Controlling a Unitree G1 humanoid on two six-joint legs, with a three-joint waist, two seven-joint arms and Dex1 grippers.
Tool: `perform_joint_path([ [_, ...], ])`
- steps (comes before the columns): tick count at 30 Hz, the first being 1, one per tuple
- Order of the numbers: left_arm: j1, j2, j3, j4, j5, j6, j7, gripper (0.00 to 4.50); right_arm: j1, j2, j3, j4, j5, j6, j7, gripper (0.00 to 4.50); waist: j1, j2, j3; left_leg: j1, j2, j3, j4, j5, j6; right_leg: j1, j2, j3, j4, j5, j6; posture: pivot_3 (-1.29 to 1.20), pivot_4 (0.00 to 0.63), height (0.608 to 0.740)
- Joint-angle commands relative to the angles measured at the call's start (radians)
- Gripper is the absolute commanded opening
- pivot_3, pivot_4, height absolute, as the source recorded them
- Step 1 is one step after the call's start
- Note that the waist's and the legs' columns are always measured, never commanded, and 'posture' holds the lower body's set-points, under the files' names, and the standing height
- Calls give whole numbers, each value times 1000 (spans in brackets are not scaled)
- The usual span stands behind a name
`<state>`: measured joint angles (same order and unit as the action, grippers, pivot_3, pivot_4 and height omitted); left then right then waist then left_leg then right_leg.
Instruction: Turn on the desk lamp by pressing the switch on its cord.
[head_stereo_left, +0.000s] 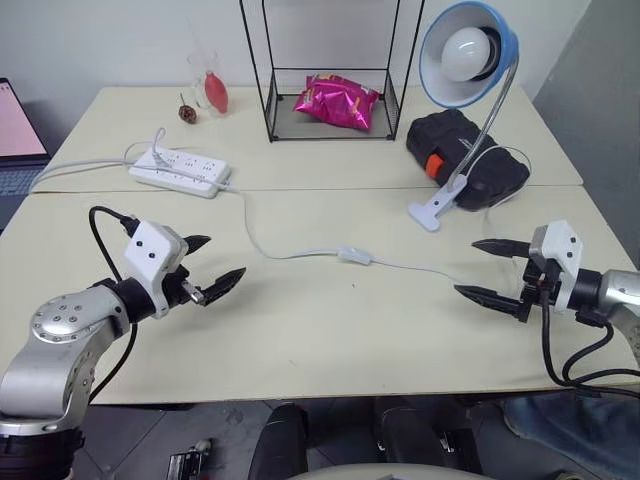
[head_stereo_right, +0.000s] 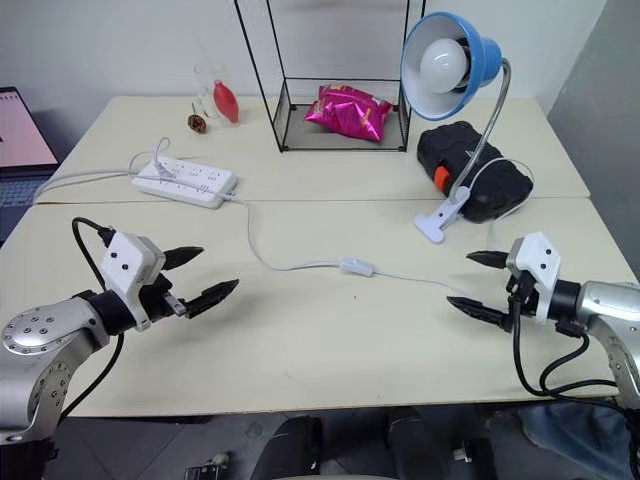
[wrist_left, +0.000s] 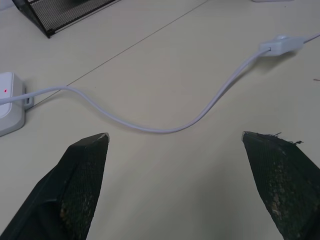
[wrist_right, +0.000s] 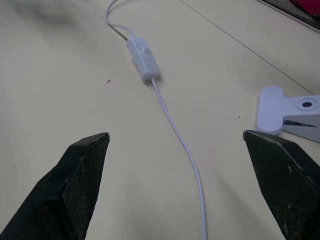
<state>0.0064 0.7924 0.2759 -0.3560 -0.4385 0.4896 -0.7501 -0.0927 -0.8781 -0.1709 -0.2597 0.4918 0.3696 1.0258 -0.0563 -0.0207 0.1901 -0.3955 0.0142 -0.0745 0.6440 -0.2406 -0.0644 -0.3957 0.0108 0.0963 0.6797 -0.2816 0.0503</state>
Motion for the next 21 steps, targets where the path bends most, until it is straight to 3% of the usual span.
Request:
perform_joint_path([
  [1, -7, -4, 41, -49, -48, -2, -18, 4428, -16, 8, 0, -28, -3, -18, 2, 4500, 1, 0, 0, 0, 0, 0, 0, 0, 0, 0, 0, 0, 0, 0, 0, 0, 150, 740],
  [12, -25, -14, 6, -82, -21, -18, -2, 4428, -30, 24, 23, -70, 2, 15, -19, 4500, 3, 0, 0, 0, 0, 0, 0, 0, 0, 0, 0, 0, 0, 0, 0, 0, 150, 740],
  [21, -98, -30, -20, -33, -102, -11, -91, 4428, -37, 40, 39, -104, 10, 43, -39, 4500, 3, 0, 0, 0, 0, 0, 0, 0, 0, 0, 0, 0, 0, 0, 0, 0, 150, 740],
])
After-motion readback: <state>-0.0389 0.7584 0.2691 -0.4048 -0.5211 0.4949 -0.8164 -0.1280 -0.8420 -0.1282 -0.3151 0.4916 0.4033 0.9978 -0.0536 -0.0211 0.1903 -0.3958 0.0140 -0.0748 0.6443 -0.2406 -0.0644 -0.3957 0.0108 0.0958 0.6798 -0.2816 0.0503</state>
